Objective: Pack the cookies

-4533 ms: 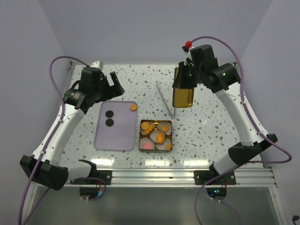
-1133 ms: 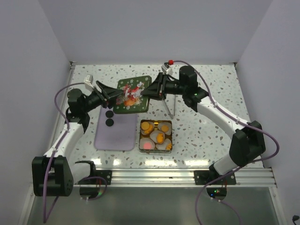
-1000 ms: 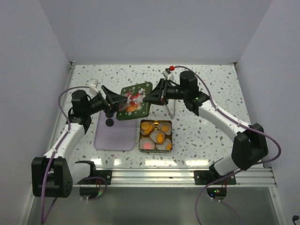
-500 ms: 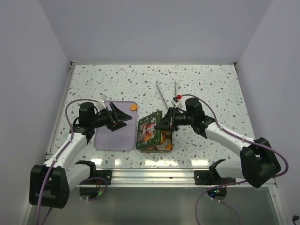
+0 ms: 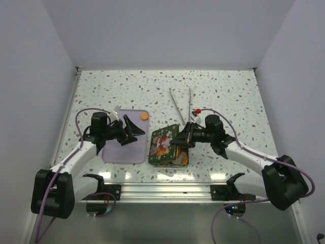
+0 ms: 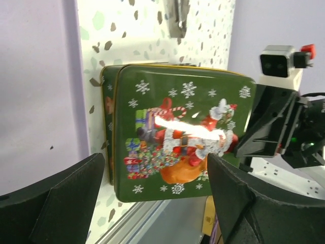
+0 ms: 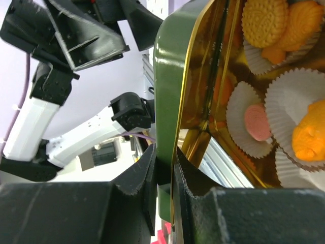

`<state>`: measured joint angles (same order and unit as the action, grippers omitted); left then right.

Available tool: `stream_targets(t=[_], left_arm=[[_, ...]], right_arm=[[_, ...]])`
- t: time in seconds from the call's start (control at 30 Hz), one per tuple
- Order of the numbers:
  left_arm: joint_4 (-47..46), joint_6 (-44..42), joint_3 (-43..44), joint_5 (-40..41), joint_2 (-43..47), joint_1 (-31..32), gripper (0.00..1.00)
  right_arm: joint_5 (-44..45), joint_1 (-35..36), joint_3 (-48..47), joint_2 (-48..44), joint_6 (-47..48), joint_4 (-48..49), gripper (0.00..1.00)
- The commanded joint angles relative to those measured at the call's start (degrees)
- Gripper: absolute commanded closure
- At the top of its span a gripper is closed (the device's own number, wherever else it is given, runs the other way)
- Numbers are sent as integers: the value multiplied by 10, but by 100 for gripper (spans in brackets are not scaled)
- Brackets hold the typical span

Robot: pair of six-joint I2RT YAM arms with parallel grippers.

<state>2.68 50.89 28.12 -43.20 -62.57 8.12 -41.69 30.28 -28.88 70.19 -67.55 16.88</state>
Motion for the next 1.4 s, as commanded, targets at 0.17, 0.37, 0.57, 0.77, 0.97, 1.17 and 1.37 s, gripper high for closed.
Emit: stream_targets(t=[0.17,0.37,0.57,0.77,0.97,1.17,1.37], left_arm=[[17,-55,7,44,-63,60,14],[-17,-42,14,49,-109,108,17],[-51,-35,24,44,-136,124,18],[-79,-24,30,37,-150,140,18],[-88,-25,29,36,-173,150,18],[-91,-25,30,45,-173,150,18],[-125,-2,34,35,-181,150,18]], right_arm=[[18,-21,71,-30,11,24,93],[18,-29,100,-16,7,53,94],[19,-34,112,-5,14,53,95],[-7,-40,144,18,-53,196,98],[-21,-42,139,3,-108,296,100],[-39,-44,137,-42,-130,301,100],[-66,-77,120,-124,-113,222,100]])
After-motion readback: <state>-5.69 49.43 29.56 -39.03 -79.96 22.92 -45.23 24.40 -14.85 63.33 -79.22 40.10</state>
